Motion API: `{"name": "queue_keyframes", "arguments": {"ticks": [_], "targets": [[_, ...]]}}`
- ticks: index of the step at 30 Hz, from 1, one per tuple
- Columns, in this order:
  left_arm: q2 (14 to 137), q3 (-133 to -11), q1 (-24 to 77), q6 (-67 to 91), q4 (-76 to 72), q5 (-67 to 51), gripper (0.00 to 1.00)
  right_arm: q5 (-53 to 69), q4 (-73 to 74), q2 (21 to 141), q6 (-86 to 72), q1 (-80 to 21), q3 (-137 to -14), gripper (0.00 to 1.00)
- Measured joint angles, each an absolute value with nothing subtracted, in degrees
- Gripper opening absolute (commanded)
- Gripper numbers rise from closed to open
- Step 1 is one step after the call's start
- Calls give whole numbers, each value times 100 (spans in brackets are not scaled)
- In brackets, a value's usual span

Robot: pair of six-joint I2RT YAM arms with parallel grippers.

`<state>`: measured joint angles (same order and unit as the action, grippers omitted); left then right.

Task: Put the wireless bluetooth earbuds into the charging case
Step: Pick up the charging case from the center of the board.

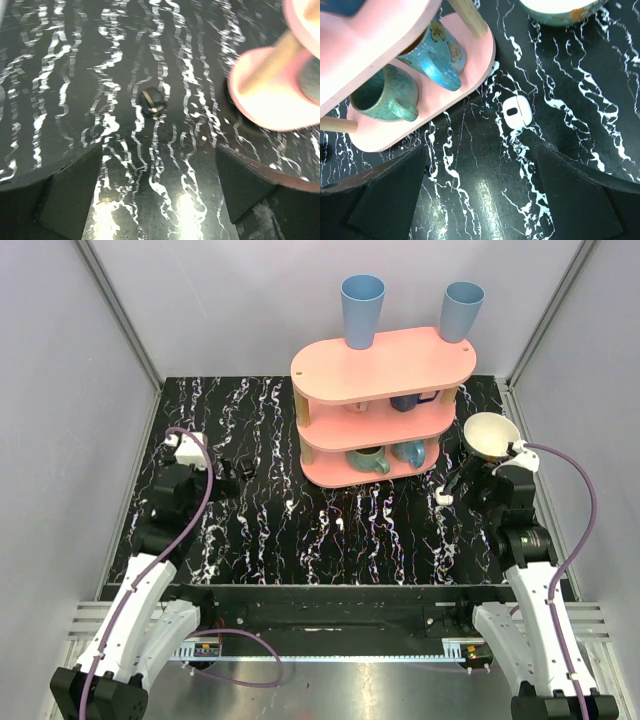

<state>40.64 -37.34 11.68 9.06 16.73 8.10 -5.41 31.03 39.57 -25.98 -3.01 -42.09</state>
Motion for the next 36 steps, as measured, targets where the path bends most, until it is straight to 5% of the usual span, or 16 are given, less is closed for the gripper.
{"name": "queue_keyframes", "arguments": {"ticks": [11,22,36], "targets": [[5310,-4821,1129,1507,2792,381,99,-628,3092,4303,-2049,-301,-4215,100],[4950,-4630,1129,1570,2956,-460,99,-336,3371,6794,-2082,-301,-4727,100],[4947,-4552,1129,1638,2853,-744,99,-832,3033,7867,-2405,-301,-4768,91]]}}
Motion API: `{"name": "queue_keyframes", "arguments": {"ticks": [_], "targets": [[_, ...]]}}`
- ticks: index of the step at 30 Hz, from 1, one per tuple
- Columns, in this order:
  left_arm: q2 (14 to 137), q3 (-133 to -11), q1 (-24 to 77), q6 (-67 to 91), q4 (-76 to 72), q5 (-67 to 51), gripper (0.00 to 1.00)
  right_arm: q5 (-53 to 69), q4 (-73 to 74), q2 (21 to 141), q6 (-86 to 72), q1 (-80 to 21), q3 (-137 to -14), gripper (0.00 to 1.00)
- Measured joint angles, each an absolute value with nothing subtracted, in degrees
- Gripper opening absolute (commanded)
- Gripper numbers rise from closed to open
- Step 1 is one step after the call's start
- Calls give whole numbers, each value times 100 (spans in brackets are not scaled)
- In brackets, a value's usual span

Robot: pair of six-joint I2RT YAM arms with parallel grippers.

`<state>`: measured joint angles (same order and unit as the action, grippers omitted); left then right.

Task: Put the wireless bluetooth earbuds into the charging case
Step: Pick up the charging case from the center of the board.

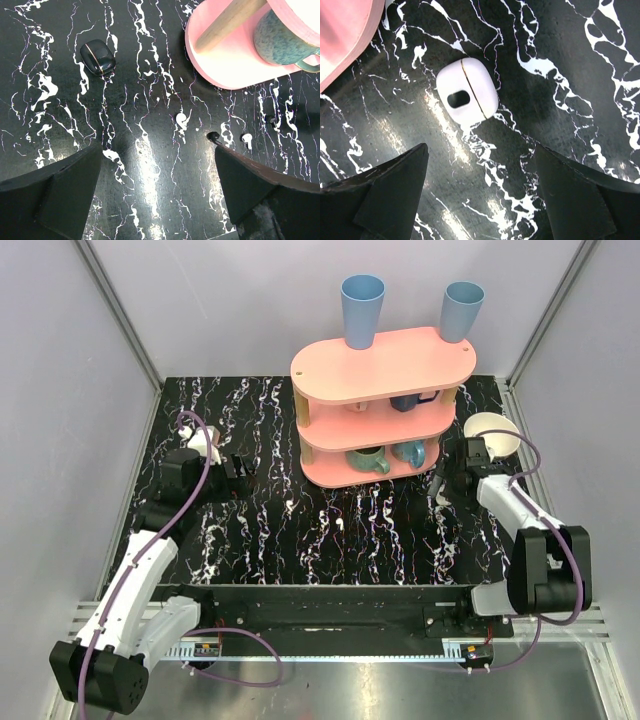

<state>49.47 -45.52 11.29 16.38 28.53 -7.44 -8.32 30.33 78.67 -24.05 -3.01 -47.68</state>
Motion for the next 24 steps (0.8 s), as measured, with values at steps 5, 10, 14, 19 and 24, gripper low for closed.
{"name": "queue_keyframes", "arguments": {"ticks": [5,10,14,19,24], "targets": [[4947,-4532,1129,1640,2842,-755,99,-847,2902,8289,-2117,-301,-4845,81],[4950,-4532,1129,1640,2834,-777,99,-923,2803,8538,-1750,-303,-5068,70],[4950,-4532,1129,1640,2832,-790,99,-893,2764,8689,-1507,-318,-5240,72],[4950,-4532,1129,1640,2823,-792,99,-873,2773,9002,-1216,-421,-5380,75],[4950,-4532,1129,1647,2816,-792,99,-880,2821,9150,-1085,-458,-5382,75]]}}
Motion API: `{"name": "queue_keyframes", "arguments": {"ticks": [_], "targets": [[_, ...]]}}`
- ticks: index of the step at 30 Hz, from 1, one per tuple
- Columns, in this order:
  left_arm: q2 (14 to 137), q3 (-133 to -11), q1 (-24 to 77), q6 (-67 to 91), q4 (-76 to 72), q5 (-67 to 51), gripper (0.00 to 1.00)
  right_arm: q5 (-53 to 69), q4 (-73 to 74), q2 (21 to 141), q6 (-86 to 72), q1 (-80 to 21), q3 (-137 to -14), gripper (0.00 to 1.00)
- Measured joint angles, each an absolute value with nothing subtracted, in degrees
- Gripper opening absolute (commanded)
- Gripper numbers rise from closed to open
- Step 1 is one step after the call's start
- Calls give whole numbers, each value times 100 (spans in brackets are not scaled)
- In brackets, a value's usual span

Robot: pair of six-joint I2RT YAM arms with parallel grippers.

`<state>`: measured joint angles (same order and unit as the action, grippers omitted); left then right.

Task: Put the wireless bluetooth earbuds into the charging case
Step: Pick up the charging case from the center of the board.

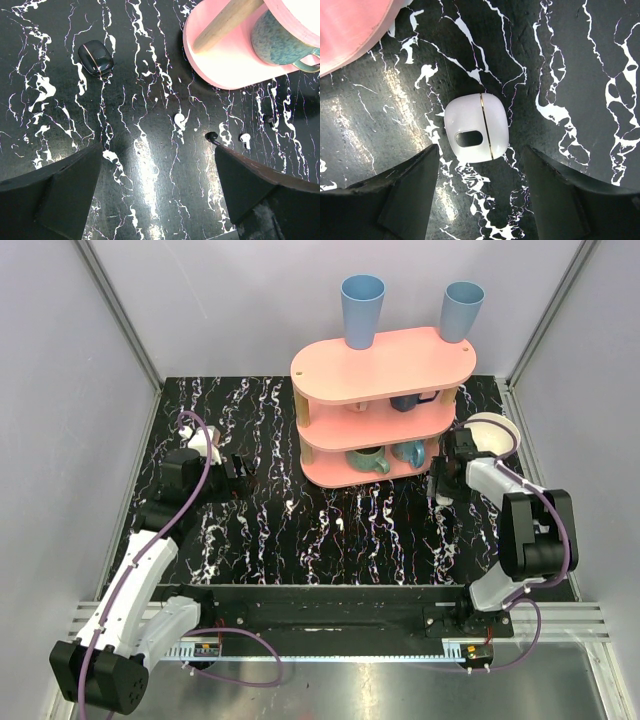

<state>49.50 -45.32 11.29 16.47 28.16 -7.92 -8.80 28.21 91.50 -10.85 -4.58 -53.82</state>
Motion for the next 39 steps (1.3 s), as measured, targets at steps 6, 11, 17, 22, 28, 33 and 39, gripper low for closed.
{"name": "queue_keyframes", "arguments": {"ticks": [6,11,17,22,28,33,39], "targets": [[4956,-4530,1129,1653,2812,-790,99,-902,2810,9323,-1004,-473,-5413,73],[4956,-4530,1129,1656,2814,-770,99,-904,2814,9502,-954,-491,-5461,72],[4864,-4525,1129,1658,2810,-701,99,-904,2808,9557,-899,-526,-5520,72],[4842,-4525,1129,1658,2775,-685,99,-902,2810,9581,-875,-528,-5555,70],[4753,-4521,1129,1658,2759,-589,99,-906,2814,9583,-878,-532,-5561,70],[4718,-4517,1109,1656,2738,-576,99,-947,2849,9664,-884,-550,-5625,68],[4685,-4445,1105,1656,2729,-580,99,-972,2941,9758,-939,-561,-5743,64]]}}
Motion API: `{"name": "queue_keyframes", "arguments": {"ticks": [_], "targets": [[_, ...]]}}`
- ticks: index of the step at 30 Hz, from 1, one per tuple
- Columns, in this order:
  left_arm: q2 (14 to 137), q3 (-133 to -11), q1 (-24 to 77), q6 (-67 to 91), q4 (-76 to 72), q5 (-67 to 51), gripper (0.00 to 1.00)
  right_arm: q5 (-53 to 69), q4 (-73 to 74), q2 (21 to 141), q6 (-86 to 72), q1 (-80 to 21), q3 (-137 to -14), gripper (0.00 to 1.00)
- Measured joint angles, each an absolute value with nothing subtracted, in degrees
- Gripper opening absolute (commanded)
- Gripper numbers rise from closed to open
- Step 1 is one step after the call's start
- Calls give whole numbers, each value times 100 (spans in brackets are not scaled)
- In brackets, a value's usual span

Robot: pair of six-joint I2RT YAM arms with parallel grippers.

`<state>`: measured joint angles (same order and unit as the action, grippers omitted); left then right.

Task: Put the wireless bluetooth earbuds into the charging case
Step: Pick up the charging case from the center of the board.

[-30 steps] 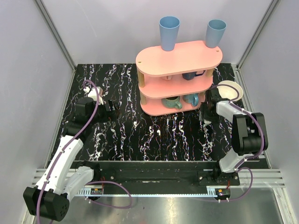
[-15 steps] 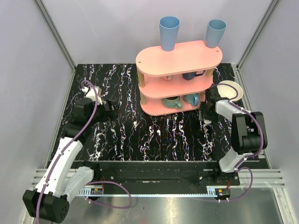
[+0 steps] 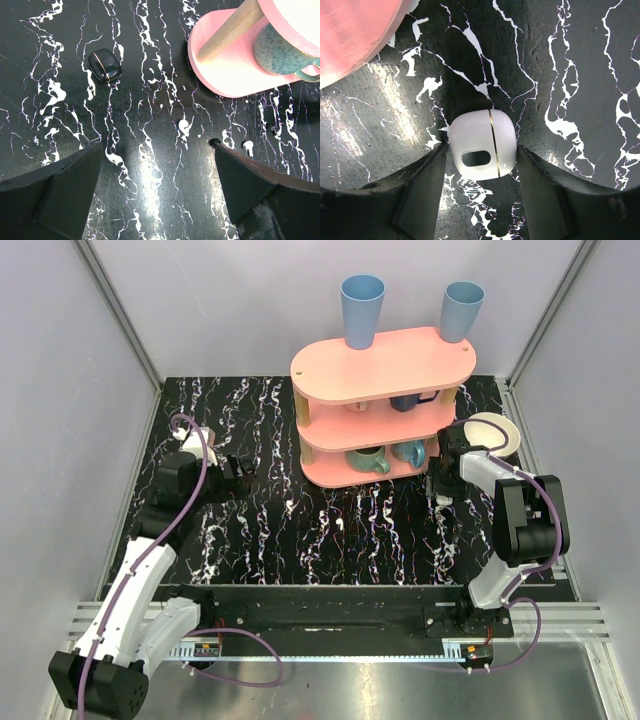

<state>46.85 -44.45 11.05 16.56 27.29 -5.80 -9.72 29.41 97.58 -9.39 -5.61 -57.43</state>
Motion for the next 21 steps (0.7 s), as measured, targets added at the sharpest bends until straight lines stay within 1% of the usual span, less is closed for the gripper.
{"name": "queue_keyframes", "arguments": {"ticks": [4,6,9,17,21], "targets": [[4685,-4438,1096,1656,2722,-582,99,-1002,2945,9758,-943,-565,-5745,64],[4685,-4438,1096,1656,2707,-585,99,-1004,2954,9758,-945,-565,-5747,68],[4685,-4431,1094,1656,2639,-582,99,-1035,2969,9758,-950,-572,-5752,68],[4648,-4346,1035,1741,2561,-548,99,-1094,2971,9758,-991,-596,-5752,64],[4665,-4346,989,1752,2561,-611,99,-1111,2976,9758,-1009,-602,-5752,59]]}}
